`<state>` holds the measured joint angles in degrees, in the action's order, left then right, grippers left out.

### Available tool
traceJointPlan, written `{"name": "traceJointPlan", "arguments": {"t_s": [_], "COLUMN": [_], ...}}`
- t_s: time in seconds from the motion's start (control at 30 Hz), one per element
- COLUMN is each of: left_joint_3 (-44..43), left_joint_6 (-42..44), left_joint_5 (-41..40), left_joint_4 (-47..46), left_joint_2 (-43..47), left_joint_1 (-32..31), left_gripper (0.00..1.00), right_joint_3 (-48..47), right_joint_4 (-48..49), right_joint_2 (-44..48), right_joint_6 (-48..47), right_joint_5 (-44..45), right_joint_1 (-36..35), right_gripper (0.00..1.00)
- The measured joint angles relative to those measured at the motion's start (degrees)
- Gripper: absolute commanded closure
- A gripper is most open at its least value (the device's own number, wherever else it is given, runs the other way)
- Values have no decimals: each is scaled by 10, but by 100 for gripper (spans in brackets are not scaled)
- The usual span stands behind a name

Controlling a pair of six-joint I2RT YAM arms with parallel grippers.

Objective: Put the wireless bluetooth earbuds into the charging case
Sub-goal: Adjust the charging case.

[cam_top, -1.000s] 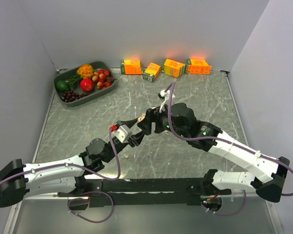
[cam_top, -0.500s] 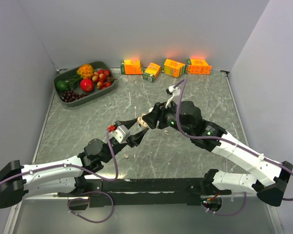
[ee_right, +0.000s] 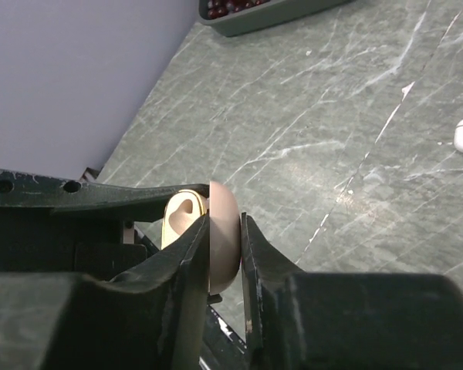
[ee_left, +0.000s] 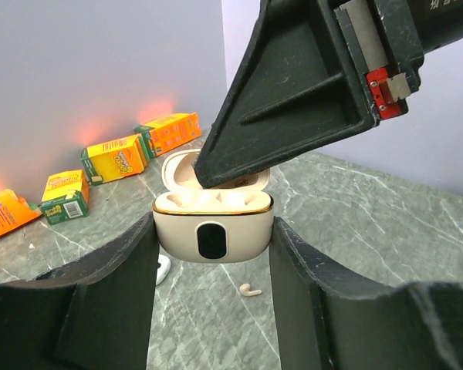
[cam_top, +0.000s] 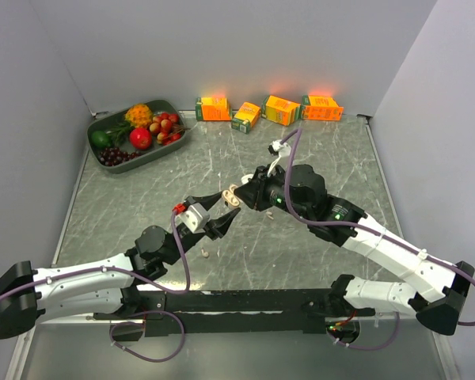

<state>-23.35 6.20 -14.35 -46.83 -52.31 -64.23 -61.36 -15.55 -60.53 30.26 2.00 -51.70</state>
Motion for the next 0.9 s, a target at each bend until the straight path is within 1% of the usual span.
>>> {"name": "traceJointPlan", "arguments": {"t_s": [0.07,0.1,0.2,0.23,0.3,0.33,0.57,0.77,0.9], "left_joint_3": [0,0,0,0,1,1,6,6,3], "left_joint_6": [-1,-2,-7,-9,-9,-10,-10,-18,-76], "left_joint_5": [0,0,-1,-1,-1,1,-1,6,47], "left_joint_4": [-1,-1,1,5,11,14,38,91,131], "left_joint_2": [1,2,6,9,14,17,56,101,137], "left_joint_1": [0,0,0,0,0,0,-1,-1,11], "left_gripper": [97,96,72,51,37,3,4,4,4], "right_joint_3": [0,0,0,0,4,7,2,-31,-41], "right_joint_4": [-1,-1,0,0,2,3,-22,-60,-78], "right_joint_2": [0,0,0,1,4,8,34,45,62], "right_joint_6": [-1,-2,-2,-3,-4,-6,-36,-84,-138], "right_joint_5": [2,1,-2,-4,-9,-12,-33,-69,-93], "right_joint_1": [0,0,1,1,2,2,9,11,12], "right_gripper": [97,100,100,100,100,100,100,100,100]}}
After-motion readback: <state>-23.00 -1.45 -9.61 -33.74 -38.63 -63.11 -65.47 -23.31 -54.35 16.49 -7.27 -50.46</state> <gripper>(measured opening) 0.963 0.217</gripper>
